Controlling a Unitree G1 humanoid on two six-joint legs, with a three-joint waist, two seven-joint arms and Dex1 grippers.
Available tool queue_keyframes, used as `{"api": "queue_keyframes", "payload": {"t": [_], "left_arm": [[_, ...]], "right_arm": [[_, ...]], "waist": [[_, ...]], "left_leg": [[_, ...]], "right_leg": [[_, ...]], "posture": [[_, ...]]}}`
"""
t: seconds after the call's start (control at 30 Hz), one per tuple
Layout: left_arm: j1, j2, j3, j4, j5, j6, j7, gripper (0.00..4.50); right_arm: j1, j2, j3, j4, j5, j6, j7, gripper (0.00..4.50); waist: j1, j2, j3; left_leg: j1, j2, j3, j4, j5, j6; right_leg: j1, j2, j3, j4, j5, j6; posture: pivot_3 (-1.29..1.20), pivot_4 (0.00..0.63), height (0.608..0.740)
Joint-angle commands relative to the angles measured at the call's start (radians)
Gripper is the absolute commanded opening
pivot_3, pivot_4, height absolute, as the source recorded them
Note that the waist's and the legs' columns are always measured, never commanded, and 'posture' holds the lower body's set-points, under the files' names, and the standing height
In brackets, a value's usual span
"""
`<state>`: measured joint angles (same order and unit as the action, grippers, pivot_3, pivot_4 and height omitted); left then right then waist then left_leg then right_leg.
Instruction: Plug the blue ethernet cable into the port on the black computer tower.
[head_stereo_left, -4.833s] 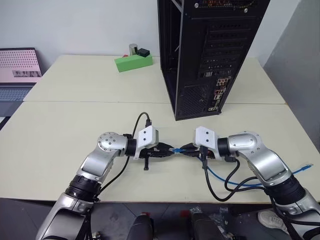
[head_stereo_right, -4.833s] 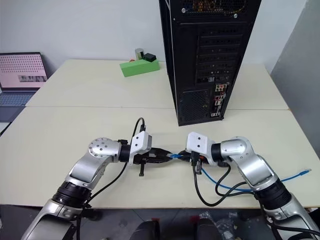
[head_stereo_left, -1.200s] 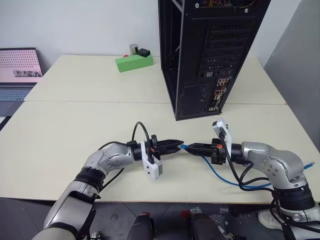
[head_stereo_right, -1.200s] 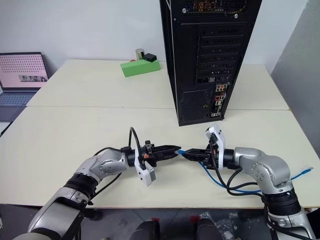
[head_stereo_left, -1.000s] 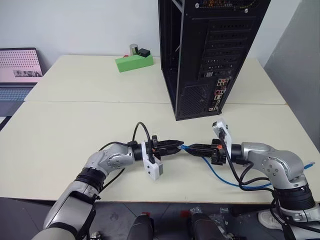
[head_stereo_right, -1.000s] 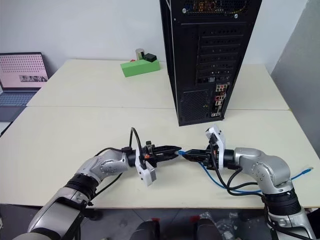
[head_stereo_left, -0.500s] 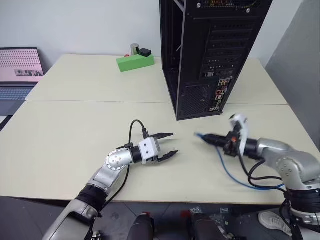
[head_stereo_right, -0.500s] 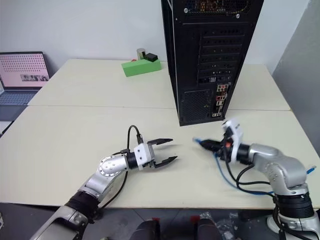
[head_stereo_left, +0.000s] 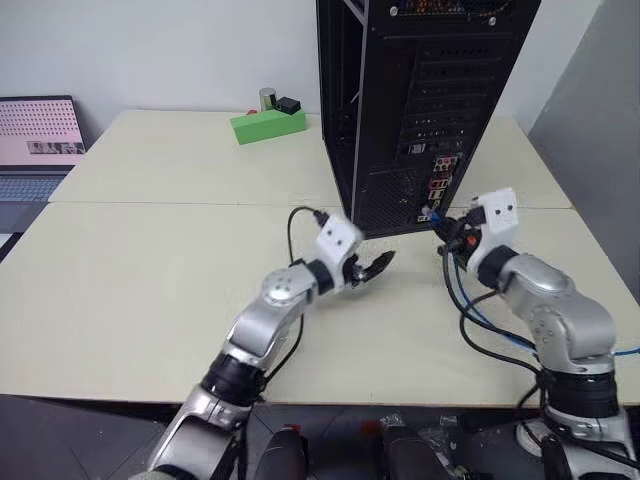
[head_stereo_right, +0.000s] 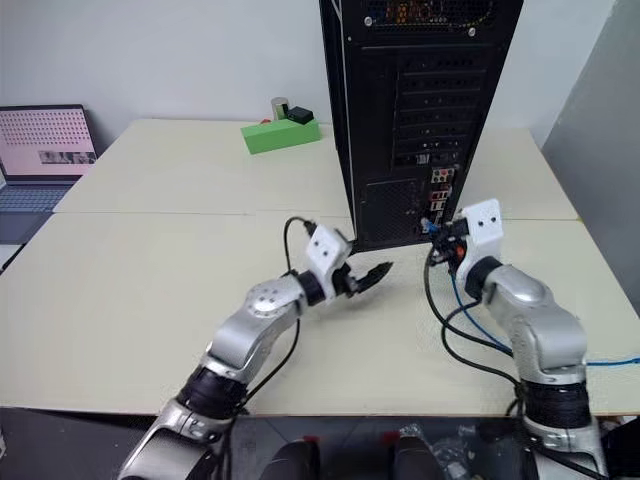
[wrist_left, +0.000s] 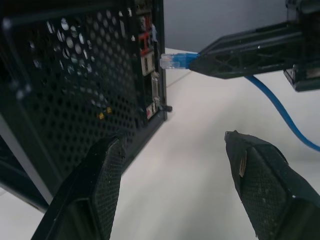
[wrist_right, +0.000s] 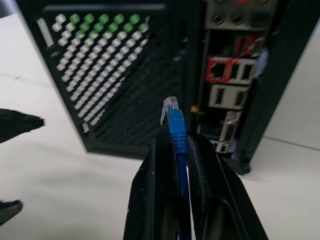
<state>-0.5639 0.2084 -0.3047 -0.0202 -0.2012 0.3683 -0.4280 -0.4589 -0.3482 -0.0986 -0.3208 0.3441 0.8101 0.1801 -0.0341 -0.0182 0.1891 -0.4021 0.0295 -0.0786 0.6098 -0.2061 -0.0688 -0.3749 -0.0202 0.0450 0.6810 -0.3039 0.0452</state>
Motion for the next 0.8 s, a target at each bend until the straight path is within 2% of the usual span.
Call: {"api": "queue_keyframes", "payload": {"t": [0.03, 0.4, 0.8], "left_arm": [[-0.026, -0.014, 0.022, -0.008, 0.047, 0.012, 0.033, 3.33], [-0.038, -0.078, 0.028, -0.003, 0.108, 0.0, 0.069, 3.33], [-0.039, -0.108, 0.033, 0.0, 0.111, -0.001, 0.044, 3.33]], "right_arm": [[-0.051, 0.068, -0.043, -0.01, -0.029, 0.004, -0.113, 0.0], [-0.088, 0.113, -0.052, -0.006, -0.043, 0.026, -0.15, 0.0], [-0.116, 0.115, -0.062, 0.042, -0.048, 0.012, -0.136, 0.0]], "waist": [[0.0, 0.0, 0.0], [0.003, 0.0, 0.0], [0.002, 0.0, 0.0]], "left_leg": [[0.0, 0.0, 0.0, 0.0, 0.0, 0.0], [-0.001, 0.0, 0.0, 0.0, 0.0, 0.0], [-0.001, 0.0, 0.0, 0.0, 0.0, 0.0]], "right_leg": [[0.0, 0.0, 0.0, 0.0, 0.0, 0.0], [0.0, 0.0, 0.0, 0.0, 0.0, 0.0], [0.0, 0.0, 0.0, 0.0, 0.0, 0.0]], "posture": [[0.0, 0.15, 0.74], [0.0, 0.15, 0.74], [0.0, 0.15, 0.74]]}}
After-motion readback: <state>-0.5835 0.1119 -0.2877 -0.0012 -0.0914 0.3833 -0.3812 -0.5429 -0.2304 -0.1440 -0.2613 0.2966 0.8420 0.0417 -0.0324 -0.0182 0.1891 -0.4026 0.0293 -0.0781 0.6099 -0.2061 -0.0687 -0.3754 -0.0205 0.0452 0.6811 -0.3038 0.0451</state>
